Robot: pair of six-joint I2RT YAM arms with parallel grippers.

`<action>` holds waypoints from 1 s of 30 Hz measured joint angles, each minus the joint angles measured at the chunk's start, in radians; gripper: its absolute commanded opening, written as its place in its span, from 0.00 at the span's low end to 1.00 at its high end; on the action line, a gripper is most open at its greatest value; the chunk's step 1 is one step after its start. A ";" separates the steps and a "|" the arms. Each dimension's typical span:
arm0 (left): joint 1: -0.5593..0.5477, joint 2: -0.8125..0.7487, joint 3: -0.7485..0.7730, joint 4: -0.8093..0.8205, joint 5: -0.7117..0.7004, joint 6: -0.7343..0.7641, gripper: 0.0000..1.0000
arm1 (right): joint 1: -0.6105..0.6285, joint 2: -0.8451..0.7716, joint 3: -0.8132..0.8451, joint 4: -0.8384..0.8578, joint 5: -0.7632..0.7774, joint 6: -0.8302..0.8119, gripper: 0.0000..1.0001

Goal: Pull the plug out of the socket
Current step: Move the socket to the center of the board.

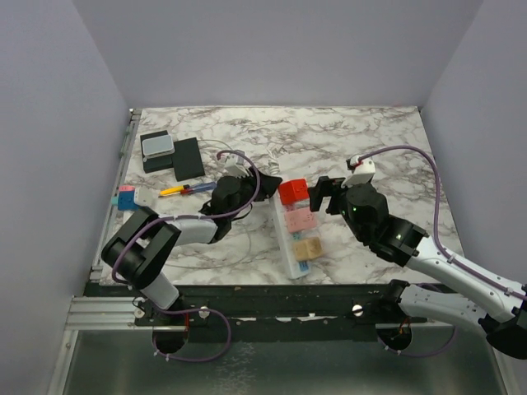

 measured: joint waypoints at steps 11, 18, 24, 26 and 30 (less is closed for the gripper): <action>0.000 0.232 0.040 0.008 0.041 0.129 0.08 | 0.000 -0.002 -0.049 0.009 -0.024 0.044 0.93; -0.009 0.292 0.087 0.071 0.072 0.265 0.23 | 0.000 -0.005 -0.140 0.014 -0.099 0.110 0.94; -0.011 0.292 0.087 0.076 0.063 0.298 0.48 | 0.000 -0.010 -0.160 0.015 -0.130 0.154 0.94; -0.013 0.290 0.088 0.075 0.053 0.316 0.58 | 0.000 -0.009 -0.161 0.016 -0.131 0.161 0.94; -0.008 0.290 0.090 0.062 0.039 0.362 0.66 | 0.000 -0.002 -0.161 0.017 -0.144 0.172 0.95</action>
